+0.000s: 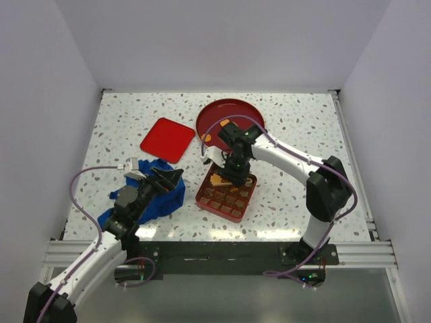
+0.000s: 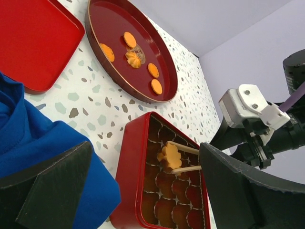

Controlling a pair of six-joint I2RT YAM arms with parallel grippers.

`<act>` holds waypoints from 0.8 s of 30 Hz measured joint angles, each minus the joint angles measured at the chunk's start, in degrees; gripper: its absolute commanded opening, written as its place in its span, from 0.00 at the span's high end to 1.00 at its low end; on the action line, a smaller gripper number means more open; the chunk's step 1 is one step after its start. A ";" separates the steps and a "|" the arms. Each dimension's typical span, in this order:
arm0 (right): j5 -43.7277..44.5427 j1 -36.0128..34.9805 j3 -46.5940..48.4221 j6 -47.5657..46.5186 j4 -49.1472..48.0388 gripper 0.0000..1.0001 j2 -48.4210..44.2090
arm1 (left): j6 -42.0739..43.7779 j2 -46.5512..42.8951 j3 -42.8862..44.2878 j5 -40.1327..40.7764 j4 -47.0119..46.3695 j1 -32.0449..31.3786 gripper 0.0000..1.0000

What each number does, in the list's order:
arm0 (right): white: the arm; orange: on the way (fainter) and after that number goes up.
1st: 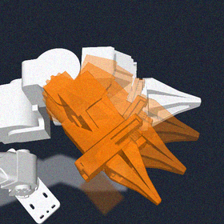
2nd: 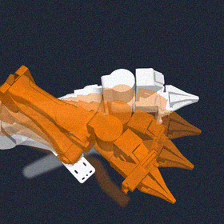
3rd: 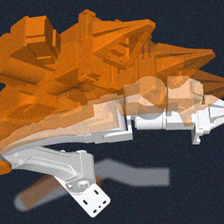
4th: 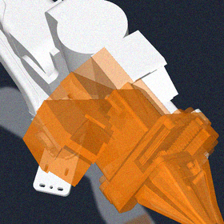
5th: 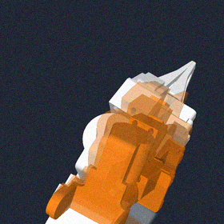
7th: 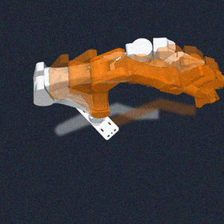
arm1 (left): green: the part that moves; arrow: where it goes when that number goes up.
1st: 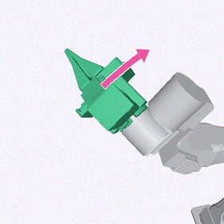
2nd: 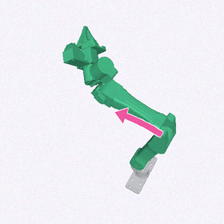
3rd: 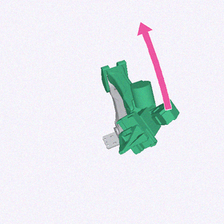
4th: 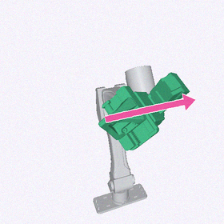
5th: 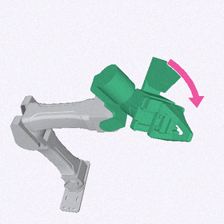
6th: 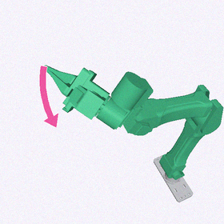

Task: Pack the cookies
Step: Place the fake cookies in the empty pocket of the box.

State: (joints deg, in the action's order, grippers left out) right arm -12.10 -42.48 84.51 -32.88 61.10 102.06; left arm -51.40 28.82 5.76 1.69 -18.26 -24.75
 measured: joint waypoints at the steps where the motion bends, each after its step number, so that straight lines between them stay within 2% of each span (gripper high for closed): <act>1: 0.26 0.09 0.00 0.15 -0.17 0.85 0.24 | 0.00 -0.09 0.00 0.00 0.00 0.00 0.00; 15: 1.14 -0.28 0.37 1.22 -1.84 0.73 3.02 | -0.02 -1.53 -0.02 0.04 0.44 0.00 0.00; 19: 1.49 -0.61 0.83 1.44 -2.05 0.65 4.11 | 0.00 -1.68 -0.04 0.04 0.46 0.00 0.00; 24: 2.08 -0.87 1.11 1.81 -2.32 0.63 4.52 | -0.02 -1.70 -0.04 0.04 0.46 0.00 0.00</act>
State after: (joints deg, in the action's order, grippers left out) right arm -10.02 -43.35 85.62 -31.07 58.78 106.59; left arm -51.42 27.11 5.72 1.74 -17.80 -24.75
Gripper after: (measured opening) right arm 0.364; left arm 0.997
